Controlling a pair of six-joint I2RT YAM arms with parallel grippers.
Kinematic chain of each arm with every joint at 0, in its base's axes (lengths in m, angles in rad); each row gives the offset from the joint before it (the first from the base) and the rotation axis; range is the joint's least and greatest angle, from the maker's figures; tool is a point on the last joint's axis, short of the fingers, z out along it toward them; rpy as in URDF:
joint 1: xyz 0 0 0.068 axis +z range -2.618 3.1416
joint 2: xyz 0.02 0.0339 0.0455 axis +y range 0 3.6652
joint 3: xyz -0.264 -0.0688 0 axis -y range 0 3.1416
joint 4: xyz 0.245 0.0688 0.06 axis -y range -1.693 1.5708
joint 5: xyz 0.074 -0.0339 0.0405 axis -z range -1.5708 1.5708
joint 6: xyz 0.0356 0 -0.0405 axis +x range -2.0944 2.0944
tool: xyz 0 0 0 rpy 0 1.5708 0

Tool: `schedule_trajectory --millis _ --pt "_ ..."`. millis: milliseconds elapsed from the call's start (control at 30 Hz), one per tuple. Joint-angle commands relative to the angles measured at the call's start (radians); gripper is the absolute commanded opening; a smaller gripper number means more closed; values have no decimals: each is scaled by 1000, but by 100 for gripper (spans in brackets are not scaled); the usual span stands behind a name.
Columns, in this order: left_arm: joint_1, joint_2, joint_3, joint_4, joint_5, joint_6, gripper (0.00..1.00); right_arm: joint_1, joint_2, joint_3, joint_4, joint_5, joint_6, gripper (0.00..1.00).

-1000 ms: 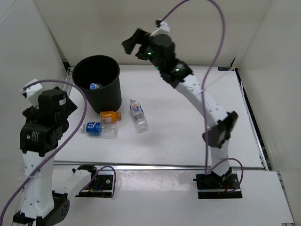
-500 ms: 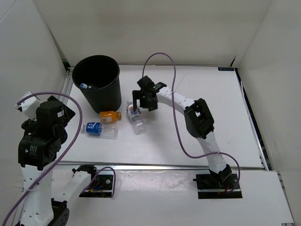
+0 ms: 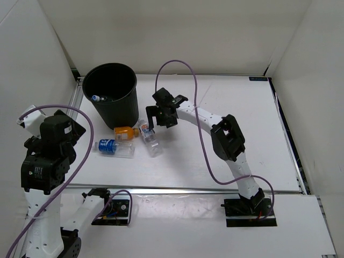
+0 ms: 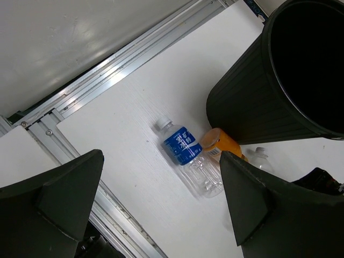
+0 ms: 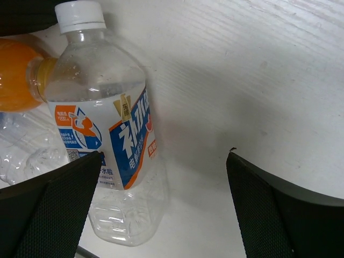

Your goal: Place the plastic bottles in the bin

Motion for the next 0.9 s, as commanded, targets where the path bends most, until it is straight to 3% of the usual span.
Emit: schedule_trajectory --millis 0,400,567,867 --pt "22 -12 11 -68 24 30 100 30 -41 -46 34 -9 -45 100" --pt "31 -31 -7 -68 34 30 100 95 -116 -88 104 -40 -85 100" --pt "31 -31 -7 -68 34 39 100 104 -170 -157 175 -49 -14 100" --pt "31 -31 -16 -68 43 60 100 104 -95 -97 163 -98 32 100"
